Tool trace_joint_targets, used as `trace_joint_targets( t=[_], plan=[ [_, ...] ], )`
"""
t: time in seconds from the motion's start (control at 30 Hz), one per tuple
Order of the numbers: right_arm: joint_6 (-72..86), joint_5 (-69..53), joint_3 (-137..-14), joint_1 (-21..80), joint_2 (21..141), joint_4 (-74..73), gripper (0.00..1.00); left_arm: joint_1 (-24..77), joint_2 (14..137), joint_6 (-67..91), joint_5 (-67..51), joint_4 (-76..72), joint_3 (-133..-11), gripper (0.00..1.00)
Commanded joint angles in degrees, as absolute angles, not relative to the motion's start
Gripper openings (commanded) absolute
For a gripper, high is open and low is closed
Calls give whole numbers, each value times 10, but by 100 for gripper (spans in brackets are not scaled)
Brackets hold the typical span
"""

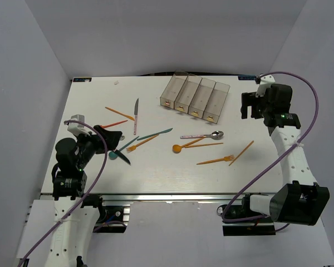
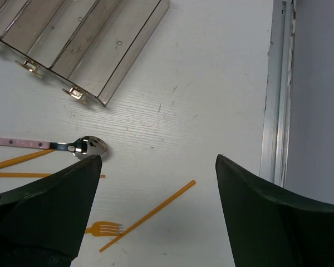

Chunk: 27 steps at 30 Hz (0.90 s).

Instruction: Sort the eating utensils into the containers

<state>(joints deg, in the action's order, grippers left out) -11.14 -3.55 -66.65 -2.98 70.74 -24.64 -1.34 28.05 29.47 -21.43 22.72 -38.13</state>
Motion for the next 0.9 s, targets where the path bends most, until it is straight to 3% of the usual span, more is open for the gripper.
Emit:
trace_joint_targets(
  t=[0.0,0.1,0.17,0.23,0.5,0.73,0.87],
  plan=[
    [-133,-76,-693,-29,708,-236,90,-14,285,299,-236,237,-388,98],
    [-212,-216,-686,-29,694,-264,90,-15,285,299,-243,243,-387,98],
    [-369,-367,-684,-25,685,-317,89,-14,280,301,-246,245,-382,98],
    [-538,-434,-679,-3,679,-419,89,-15,277,305,-249,247,-376,98],
    [-882,-428,-660,114,720,-637,86,-14,272,313,-252,250,-356,98],
    [-980,-342,-669,134,842,-703,66,-14,268,317,-260,260,-342,98],
    [-969,-322,-670,159,879,-677,64,-14,272,321,-254,260,-338,98]
  ],
)
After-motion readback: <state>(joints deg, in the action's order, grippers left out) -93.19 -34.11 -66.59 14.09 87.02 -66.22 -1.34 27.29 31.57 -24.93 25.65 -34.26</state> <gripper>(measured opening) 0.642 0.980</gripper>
